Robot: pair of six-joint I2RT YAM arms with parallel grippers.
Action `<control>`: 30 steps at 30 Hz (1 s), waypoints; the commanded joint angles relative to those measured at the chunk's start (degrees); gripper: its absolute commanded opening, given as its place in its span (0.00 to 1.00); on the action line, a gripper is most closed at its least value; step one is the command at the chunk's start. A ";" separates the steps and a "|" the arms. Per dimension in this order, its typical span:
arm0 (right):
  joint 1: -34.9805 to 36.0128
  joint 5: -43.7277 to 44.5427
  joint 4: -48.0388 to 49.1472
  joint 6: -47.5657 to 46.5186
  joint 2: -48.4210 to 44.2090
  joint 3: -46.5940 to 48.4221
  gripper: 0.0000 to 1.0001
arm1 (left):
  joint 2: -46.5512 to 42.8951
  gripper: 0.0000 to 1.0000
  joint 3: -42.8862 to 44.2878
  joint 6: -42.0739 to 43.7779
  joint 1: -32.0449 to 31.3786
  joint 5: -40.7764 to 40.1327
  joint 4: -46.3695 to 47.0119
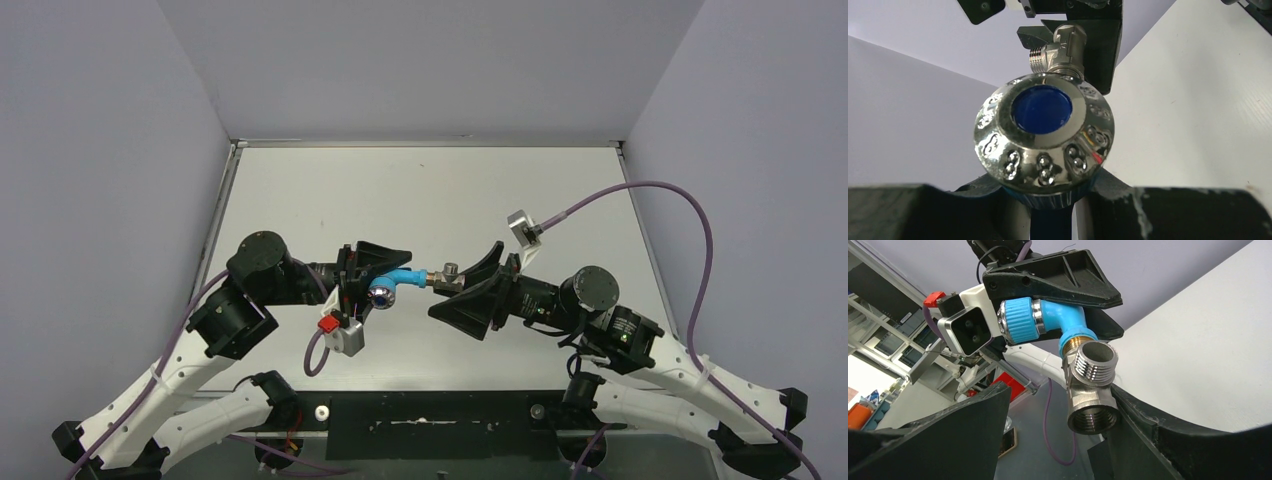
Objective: Install the water faucets
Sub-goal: Install the water faucet onto the adaptor.
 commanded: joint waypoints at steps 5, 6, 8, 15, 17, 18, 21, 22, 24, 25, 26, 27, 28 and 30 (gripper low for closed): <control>-0.45 1.46 3.90 0.42 -2.24 -2.31 0.67 | -1.22 0.00 0.41 -1.26 0.21 0.42 6.20; -0.48 1.63 3.85 0.40 -2.40 -2.48 0.67 | -1.15 0.00 0.40 -1.30 0.21 0.49 6.31; -0.50 1.66 3.66 0.45 -2.47 -2.61 0.67 | -1.21 0.00 0.34 -1.40 0.23 0.59 6.58; -0.54 2.01 2.61 -0.70 -3.31 -3.72 0.68 | -1.49 0.00 -0.20 -2.34 0.21 0.54 7.77; -0.53 1.86 2.91 -2.09 -4.18 -4.65 0.68 | -1.85 0.00 -0.72 -3.13 0.21 0.43 8.51; -0.52 1.35 3.03 -3.51 -4.68 -5.18 0.68 | -2.10 0.00 -1.05 -3.66 0.21 0.31 9.06; -0.46 -0.94 0.59 -9.63 -6.03 -5.61 0.70 | -2.90 0.00 -1.85 -6.50 0.21 -0.70 11.08; -0.42 -1.44 -0.27 -11.80 -6.64 -5.68 0.71 | -3.22 0.00 -1.97 -7.94 0.25 -0.99 11.87; -0.41 -1.20 -3.56 -16.52 -7.85 -5.83 0.72 | -3.61 0.00 -2.35 -10.86 0.21 -1.99 14.61; -0.41 -0.13 -4.53 -19.18 -8.56 -5.71 0.73 | -3.86 0.00 -2.53 -12.25 0.21 -2.43 15.34; -0.41 1.88 -5.06 -21.91 -9.25 -5.59 0.74 | -4.05 0.00 -2.83 -14.14 0.21 -2.92 16.39; -0.41 4.75 -5.56 -24.38 -9.97 -5.35 0.75 | -4.32 0.00 -3.00 -16.34 0.24 -3.25 17.65; -0.37 6.75 -5.93 -27.47 -10.74 -5.03 0.76 | -4.56 0.00 -3.07 -18.74 0.21 -3.64 18.49; -0.36 12.16 -7.11 -33.24 -11.78 -3.67 0.79 | -5.11 0.00 -3.52 -23.95 0.21 -4.49 20.28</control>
